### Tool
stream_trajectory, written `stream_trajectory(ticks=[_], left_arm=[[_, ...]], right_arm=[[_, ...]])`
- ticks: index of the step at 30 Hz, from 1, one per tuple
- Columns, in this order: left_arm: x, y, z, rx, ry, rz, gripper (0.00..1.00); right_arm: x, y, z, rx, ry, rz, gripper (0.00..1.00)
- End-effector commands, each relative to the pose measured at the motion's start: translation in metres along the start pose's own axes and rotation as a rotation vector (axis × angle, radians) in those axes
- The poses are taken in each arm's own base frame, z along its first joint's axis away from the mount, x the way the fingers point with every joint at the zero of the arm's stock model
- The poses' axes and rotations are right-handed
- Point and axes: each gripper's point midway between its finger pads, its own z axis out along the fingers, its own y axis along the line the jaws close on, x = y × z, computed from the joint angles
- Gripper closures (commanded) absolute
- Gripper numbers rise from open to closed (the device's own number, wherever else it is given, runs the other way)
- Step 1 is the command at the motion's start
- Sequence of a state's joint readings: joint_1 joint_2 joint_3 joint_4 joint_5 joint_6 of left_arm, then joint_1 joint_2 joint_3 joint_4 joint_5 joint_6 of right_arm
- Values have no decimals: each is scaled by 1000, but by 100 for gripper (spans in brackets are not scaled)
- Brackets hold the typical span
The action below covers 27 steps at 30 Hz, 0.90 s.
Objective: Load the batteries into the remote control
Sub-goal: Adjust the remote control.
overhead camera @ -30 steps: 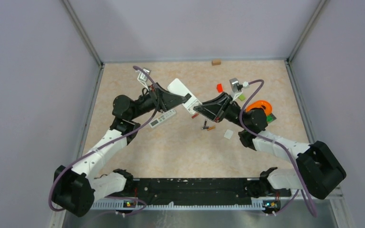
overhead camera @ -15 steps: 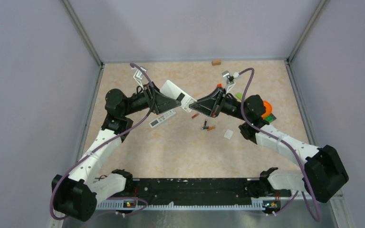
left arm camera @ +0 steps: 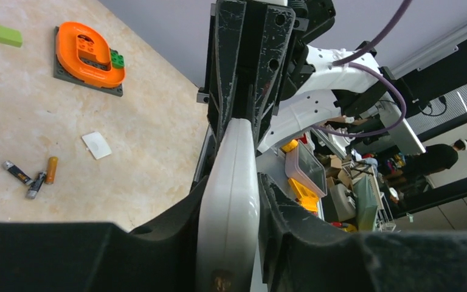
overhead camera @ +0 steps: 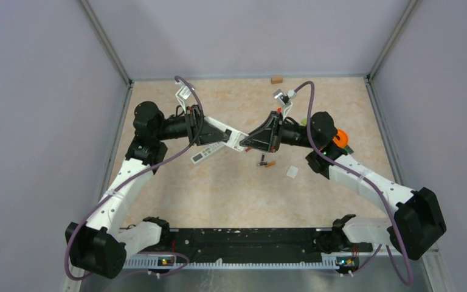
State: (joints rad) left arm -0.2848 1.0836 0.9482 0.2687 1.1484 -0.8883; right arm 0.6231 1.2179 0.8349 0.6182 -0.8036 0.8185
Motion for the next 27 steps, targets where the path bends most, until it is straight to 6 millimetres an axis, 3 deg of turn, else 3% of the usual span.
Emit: stream_trajectory(ticks=[1,4,6,9,13,17,19,23,25,27], left_arm=[[8,-12,-3,46,64,40,66],[8,-13,-3,44,64,53,65],[7,-13,-4,44,62,66,69],[7,-12,-4,28,49,111,99],[1,0,-5,-53,-6,163,100],[-14,24,-9,-214,-99,185,100],[-23,42,-17,-339,-154,198,100],[-40,80,-48,-637,-307,199,100],[-48,98,-71,-791,-401,195,100],[-48,102,-82,-846,-442,200,100]], right_arm=[[-10,-3,0,37,6,-57,100],[-11,-3,0,36,13,-62,100],[-10,-4,0,37,18,-63,100],[-11,-7,-1,52,18,-59,100],[-16,-12,-3,87,-8,-64,57],[-22,-31,-7,201,-45,-79,36],[-27,-57,-14,349,-93,-74,34],[-15,-115,-38,659,-89,0,38],[-3,-139,-44,758,-51,37,48],[15,-167,-52,883,-8,79,57]])
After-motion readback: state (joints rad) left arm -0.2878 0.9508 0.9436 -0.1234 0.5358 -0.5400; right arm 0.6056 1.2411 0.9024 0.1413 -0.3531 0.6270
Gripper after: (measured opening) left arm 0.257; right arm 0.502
